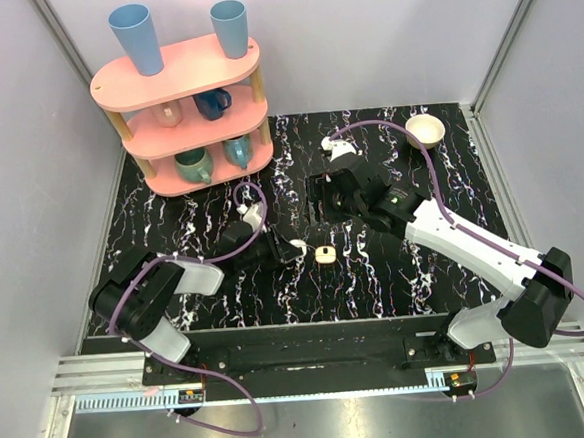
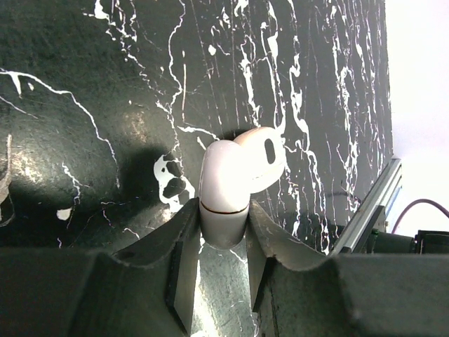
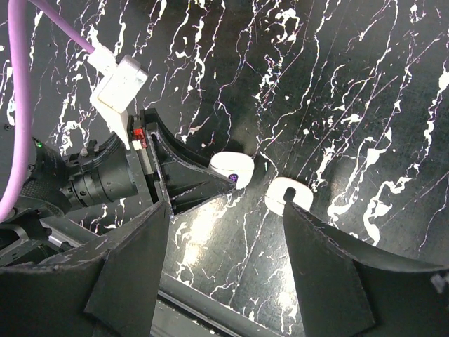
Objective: Insert the wireless bluetooth earbuds into the charging case
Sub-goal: Place the charging case with the earbuds at the center of the board, then reset both arms
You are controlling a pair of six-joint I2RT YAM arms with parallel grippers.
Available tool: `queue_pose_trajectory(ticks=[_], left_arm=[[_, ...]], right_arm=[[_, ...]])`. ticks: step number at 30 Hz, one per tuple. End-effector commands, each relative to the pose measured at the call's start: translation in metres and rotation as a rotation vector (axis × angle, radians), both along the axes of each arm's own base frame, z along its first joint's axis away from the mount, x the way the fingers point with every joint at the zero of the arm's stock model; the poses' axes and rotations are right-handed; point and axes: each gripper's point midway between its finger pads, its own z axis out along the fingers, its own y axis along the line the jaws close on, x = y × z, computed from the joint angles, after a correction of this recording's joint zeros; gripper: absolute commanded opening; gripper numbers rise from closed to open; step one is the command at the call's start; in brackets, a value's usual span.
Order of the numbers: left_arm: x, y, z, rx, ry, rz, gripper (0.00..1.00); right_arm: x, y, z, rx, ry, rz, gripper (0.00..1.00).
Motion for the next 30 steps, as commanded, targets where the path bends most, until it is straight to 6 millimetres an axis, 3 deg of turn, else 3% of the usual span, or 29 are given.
queue_pose_trajectory(ticks=[1, 5, 6, 9, 13, 15, 16, 18, 19, 21, 26, 29, 30], left_arm=[[0.010, -0.004, 0.009, -0.042, -0.053, 0.016, 0.25], [0.008, 0.000, -0.001, -0.019, -0.031, 0.024, 0.33], [0.007, 0.001, -0.002, -0.014, -0.028, 0.026, 0.45], [0.006, 0.004, -0.004, 0.017, -0.023, 0.025, 0.55], [0.007, 0.014, 0.001, 0.073, -0.053, 0.039, 0.80], [0.006, 0.024, -0.004, 0.131, -0.047, 0.064, 0.85], [0.008, 0.029, 0.006, 0.143, -0.083, 0.072, 0.91], [0.007, 0.046, 0.002, 0.221, -0.075, 0.111, 0.93], [0.008, 0.052, 0.020, 0.230, -0.136, 0.115, 0.99], [0.008, 0.070, 0.030, 0.306, -0.165, 0.159, 0.99], [0.023, 0.104, 0.122, 0.375, -0.418, 0.282, 0.99], [0.025, 0.120, 0.154, 0.408, -0.474, 0.353, 0.99], [0.027, 0.125, 0.170, 0.421, -0.491, 0.370, 0.99]], right_arm=[[0.003, 0.002, 0.022, 0.066, -0.051, -0.001, 0.73], [0.002, 0.001, 0.021, 0.062, -0.050, -0.002, 0.73], [0.002, 0.001, 0.021, 0.063, -0.051, -0.002, 0.73], [0.003, 0.000, 0.021, 0.061, -0.053, -0.007, 0.73], [0.003, -0.003, 0.021, 0.058, -0.055, -0.015, 0.74], [0.004, -0.005, 0.024, 0.059, -0.067, -0.026, 0.74], [0.004, -0.007, 0.023, 0.057, -0.069, -0.030, 0.74], [0.006, -0.013, 0.022, 0.045, -0.076, -0.050, 0.74], [0.007, -0.016, 0.023, 0.043, -0.080, -0.062, 0.73], [0.014, -0.028, 0.021, 0.034, -0.087, -0.104, 0.74], [0.032, -0.063, 0.011, -0.001, -0.087, -0.203, 0.77], [0.038, -0.083, 0.007, -0.019, -0.095, -0.250, 0.79], [0.045, -0.098, 0.009, -0.018, -0.105, -0.290, 0.79]])
